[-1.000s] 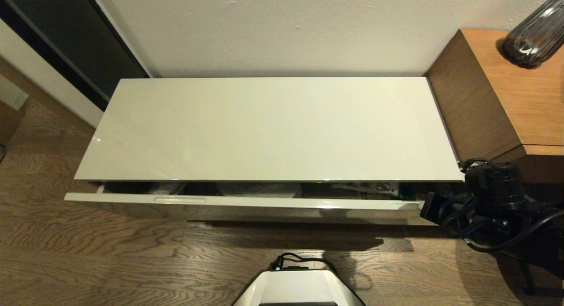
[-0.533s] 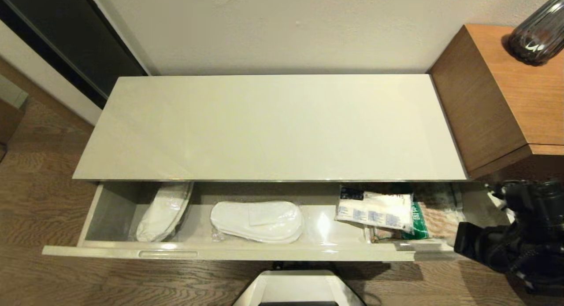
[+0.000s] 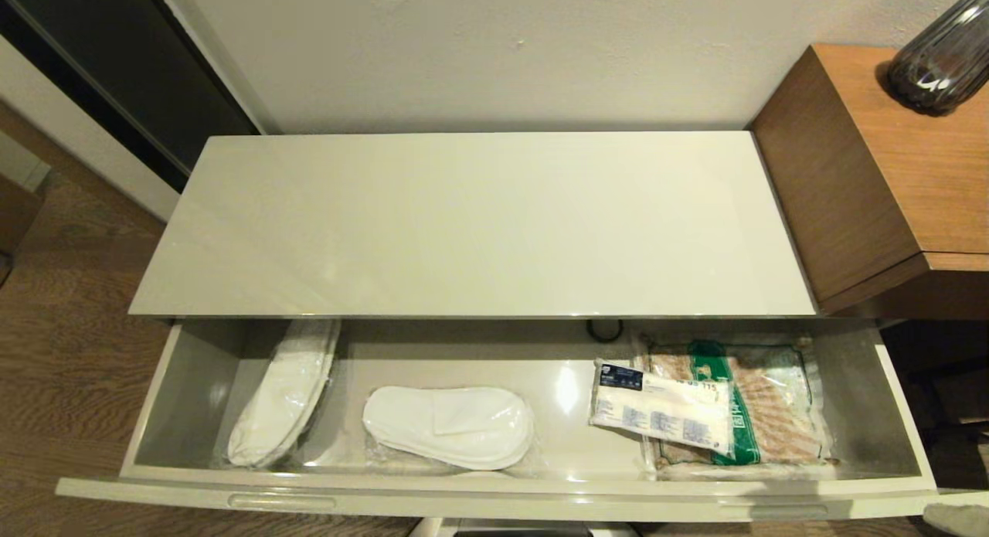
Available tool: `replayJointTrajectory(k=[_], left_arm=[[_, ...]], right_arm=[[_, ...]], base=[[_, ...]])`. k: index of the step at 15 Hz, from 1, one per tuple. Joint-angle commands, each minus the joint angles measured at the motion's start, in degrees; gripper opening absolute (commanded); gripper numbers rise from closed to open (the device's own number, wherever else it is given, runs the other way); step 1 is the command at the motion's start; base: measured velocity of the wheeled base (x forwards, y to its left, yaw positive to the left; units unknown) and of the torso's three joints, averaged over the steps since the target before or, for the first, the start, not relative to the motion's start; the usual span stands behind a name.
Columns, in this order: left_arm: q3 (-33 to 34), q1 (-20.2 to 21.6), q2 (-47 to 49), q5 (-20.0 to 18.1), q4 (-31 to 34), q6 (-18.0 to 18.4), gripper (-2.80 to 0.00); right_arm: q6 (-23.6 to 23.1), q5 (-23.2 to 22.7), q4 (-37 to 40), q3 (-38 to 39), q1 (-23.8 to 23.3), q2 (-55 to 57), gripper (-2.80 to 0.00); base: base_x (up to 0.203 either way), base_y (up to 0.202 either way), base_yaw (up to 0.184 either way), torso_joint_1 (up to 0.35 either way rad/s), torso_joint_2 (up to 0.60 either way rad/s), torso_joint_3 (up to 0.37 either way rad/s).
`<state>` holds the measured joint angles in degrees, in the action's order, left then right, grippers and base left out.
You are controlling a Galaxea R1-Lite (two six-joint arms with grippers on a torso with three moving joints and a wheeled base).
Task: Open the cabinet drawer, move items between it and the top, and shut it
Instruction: Open the drawer, then take out the tissue from the drawer
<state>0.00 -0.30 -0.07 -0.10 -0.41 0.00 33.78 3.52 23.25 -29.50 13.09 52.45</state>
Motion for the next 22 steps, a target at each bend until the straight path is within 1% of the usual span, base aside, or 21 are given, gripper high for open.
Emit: replayJointTrajectory(k=[1, 2, 5, 8, 9, 11, 12, 14, 19, 20, 21, 22], left_arm=[[0.0, -0.05, 0.07, 0.01, -0.02, 0.0, -2.8], [0.0, 0.02, 0.07, 0.01, -0.02, 0.0, -2.8], [0.0, -0.02, 0.07, 0.01, -0.02, 0.0, -2.8], [0.0, 0.01, 0.07, 0.01, -0.02, 0.0, -2.8], [0.0, 0.04, 0.07, 0.01, -0.02, 0.0, -2.8], [0.0, -0.05, 0.07, 0.01, -0.02, 0.0, -2.8], [0.0, 0.02, 0.07, 0.01, -0.02, 0.0, -2.8], [0.0, -0.05, 0.07, 0.01, -0.02, 0.0, -2.8], [0.0, 0.03, 0.07, 0.01, -0.02, 0.0, -2.8], [0.0, -0.01, 0.07, 0.01, -0.02, 0.0, -2.8], [0.0, -0.05, 0.07, 0.01, -0.02, 0.0, -2.8], [0.0, 0.04, 0.07, -0.06, -0.02, 0.0, -2.8]], right_arm=[[1.32, 0.33, -4.55, 1.22, -0.01, 2.86, -2.8], [2.43, 0.89, -8.53, 2.53, -0.04, 7.06, -2.8], [6.67, 4.31, -24.14, 7.37, -0.04, 22.21, -2.8], [10.04, 6.92, -42.39, 14.04, -0.01, 33.12, -2.8], [10.73, 7.31, -45.15, 15.71, 0.0, 35.11, -2.8], [11.89, 7.45, -47.07, 18.01, -0.01, 37.64, -2.8], [12.16, 7.4, -47.84, 18.81, -0.02, 39.01, -2.8], [12.26, 7.38, -51.74, 21.0, 0.0, 42.45, -2.8], [12.22, 7.6, -72.0, 28.11, -0.01, 56.77, -2.8], [12.75, 8.15, -74.71, 28.92, -0.02, 59.57, -2.8], [13.48, 9.23, -75.6, 29.3, -0.01, 60.71, -2.8], [13.71, 9.64, -74.62, 29.44, 0.0, 60.18, -2.8]], base=[[0.0, 0.0, 0.0, 0.0, 0.0, 0.0], [0.0, 0.0, 0.0, 0.0, 0.0, 0.0], [0.0, 0.0, 0.0, 0.0, 0.0, 0.0], [0.0, 0.0, 0.0, 0.0, 0.0, 0.0], [0.0, 0.0, 0.0, 0.0, 0.0, 0.0], [0.0, 0.0, 0.0, 0.0, 0.0, 0.0], [0.0, 0.0, 0.0, 0.0, 0.0, 0.0], [0.0, 0.0, 0.0, 0.0, 0.0, 0.0], [0.0, 0.0, 0.0, 0.0, 0.0, 0.0], [0.0, 0.0, 0.0, 0.0, 0.0, 0.0], [0.0, 0.0, 0.0, 0.0, 0.0, 0.0], [0.0, 0.0, 0.0, 0.0, 0.0, 0.0]])
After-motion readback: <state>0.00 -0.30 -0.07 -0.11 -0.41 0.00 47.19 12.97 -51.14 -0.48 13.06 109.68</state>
